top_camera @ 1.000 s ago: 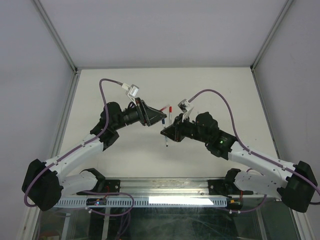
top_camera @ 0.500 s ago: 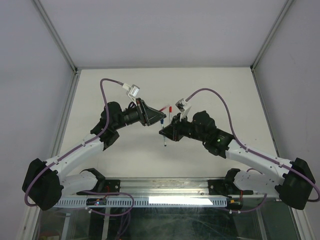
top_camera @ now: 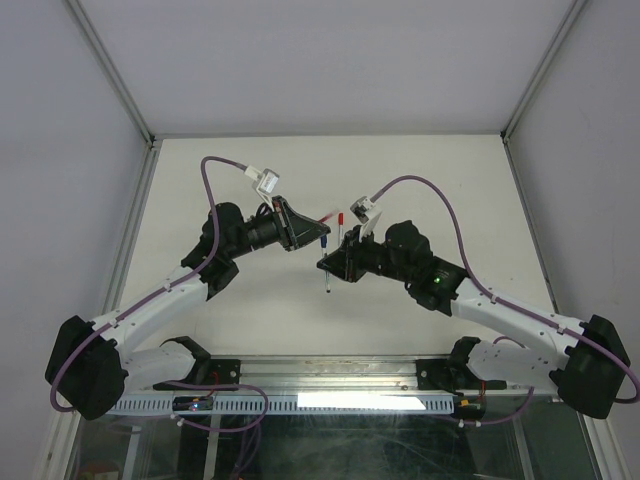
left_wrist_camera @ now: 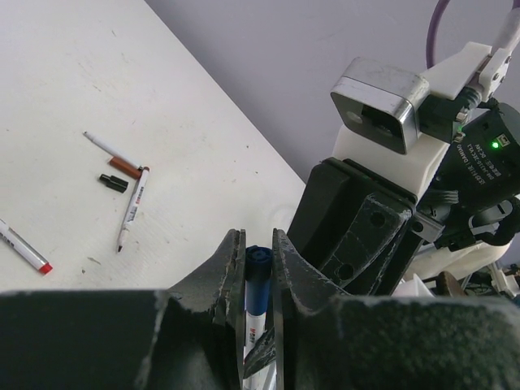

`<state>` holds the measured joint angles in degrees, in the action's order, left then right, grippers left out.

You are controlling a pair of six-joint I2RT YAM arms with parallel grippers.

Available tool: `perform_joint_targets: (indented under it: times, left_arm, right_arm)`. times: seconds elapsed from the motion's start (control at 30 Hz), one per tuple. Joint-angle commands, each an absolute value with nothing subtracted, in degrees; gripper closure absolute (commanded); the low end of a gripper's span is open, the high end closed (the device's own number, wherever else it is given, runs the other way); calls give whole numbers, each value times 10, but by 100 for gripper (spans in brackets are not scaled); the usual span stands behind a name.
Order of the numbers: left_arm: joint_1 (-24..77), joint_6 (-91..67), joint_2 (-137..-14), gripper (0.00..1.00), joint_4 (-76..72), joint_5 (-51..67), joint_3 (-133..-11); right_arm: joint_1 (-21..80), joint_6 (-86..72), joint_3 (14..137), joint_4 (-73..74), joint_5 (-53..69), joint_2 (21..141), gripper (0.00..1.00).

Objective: Insert the pens into the pen caps
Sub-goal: Insert the pen cap onto the pen.

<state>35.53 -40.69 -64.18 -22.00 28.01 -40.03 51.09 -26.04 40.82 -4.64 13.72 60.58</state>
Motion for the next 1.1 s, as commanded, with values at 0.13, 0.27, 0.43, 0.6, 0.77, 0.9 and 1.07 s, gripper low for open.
perform_joint_targets:
  times: [0.13,0.27,0.43,0.6,0.77,0.9,1.07]
  left_arm:
    - [361,-391,-630,100,-202,305,-431]
    - [379,-385,-646,100,-179,303,-449]
    - [410,-377,-664,100,-173,290,-459]
    - [434,-362,-663,100,-149,276,-456]
    - [450,-351,-663,100,-122,270,-446]
    - [471,-349,-672,100,-121,263,-433]
    - [500,-352,-689,100,-130,249,-421]
  right_arm:
    - [509,-259,445,-84,57,571,100]
    - [509,-229,450,-112,17,560,100]
    - [504,-190,473,-151,3,570,100]
    - [475,-160,521,-158,20,581,100]
    - [426,-156,575,-168,52,589,100]
    - [400,-148,632,-175,57,598,100]
    - [387,-142,702,-190,66,624,100]
